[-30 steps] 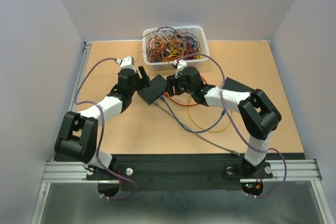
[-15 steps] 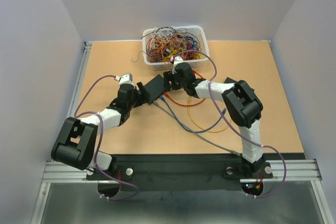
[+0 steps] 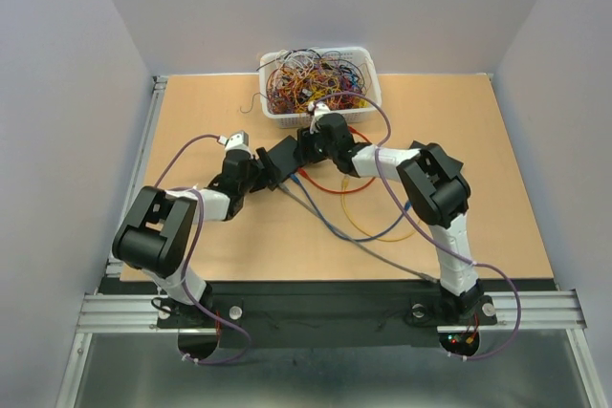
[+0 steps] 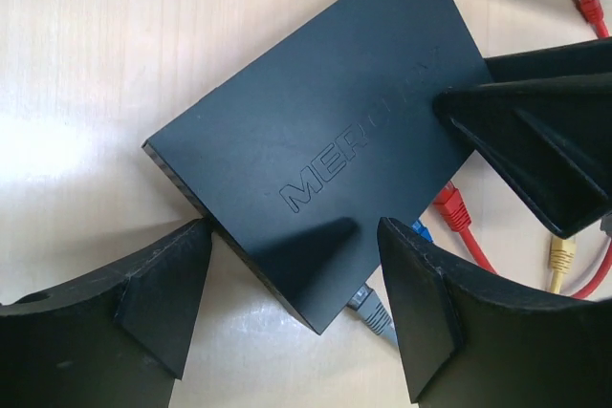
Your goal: Insert the plug into the switch port
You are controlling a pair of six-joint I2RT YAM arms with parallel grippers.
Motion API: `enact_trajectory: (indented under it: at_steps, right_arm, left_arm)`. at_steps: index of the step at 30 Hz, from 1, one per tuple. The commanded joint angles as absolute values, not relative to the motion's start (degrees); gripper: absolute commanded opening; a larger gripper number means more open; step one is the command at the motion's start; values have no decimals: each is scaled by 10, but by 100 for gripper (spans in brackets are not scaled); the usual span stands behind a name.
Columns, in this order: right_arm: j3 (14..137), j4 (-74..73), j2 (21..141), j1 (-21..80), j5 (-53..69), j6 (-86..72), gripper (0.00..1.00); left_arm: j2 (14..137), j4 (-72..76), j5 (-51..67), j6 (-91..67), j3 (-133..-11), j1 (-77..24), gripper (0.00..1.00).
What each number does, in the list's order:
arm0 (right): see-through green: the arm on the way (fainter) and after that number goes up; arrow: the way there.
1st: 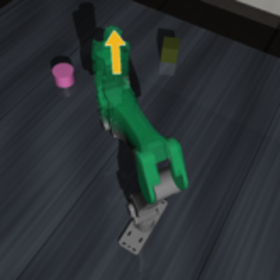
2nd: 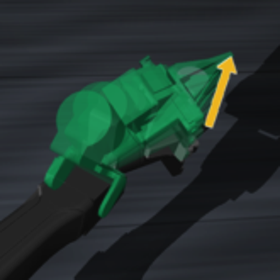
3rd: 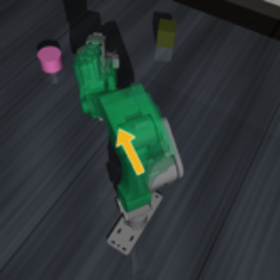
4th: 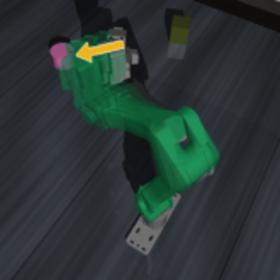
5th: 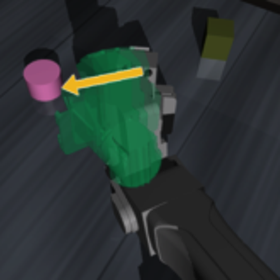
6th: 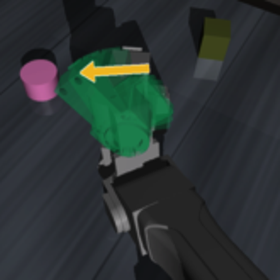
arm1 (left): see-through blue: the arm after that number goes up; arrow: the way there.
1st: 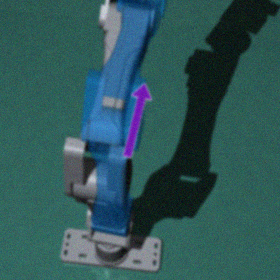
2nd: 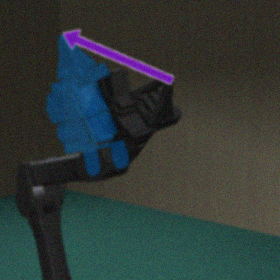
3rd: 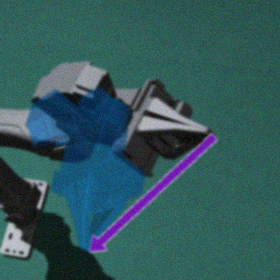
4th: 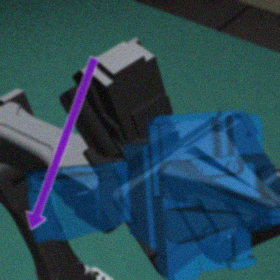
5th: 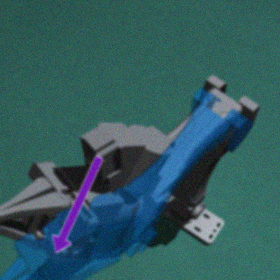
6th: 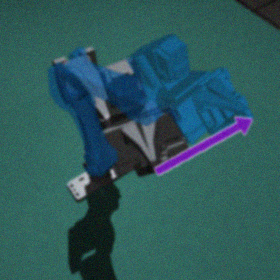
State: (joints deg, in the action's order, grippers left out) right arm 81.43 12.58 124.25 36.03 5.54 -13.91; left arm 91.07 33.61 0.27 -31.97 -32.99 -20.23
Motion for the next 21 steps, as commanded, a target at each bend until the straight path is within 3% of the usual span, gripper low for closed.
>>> enact_trajectory:
  at_steps: [1,11,21]
  right_arm:
    - [766,125,1232,375,98,-161,48]
    - [751,140,1225,476,108,-215,45]
    - [866,147,1317,529,151,-254,45]
  left_arm:
    - [923,349,16,-313,-356,-195,81]
    - [936,316,25,-299,-406,-162,80]
    - [957,218,61,-264,-507,-63,80]
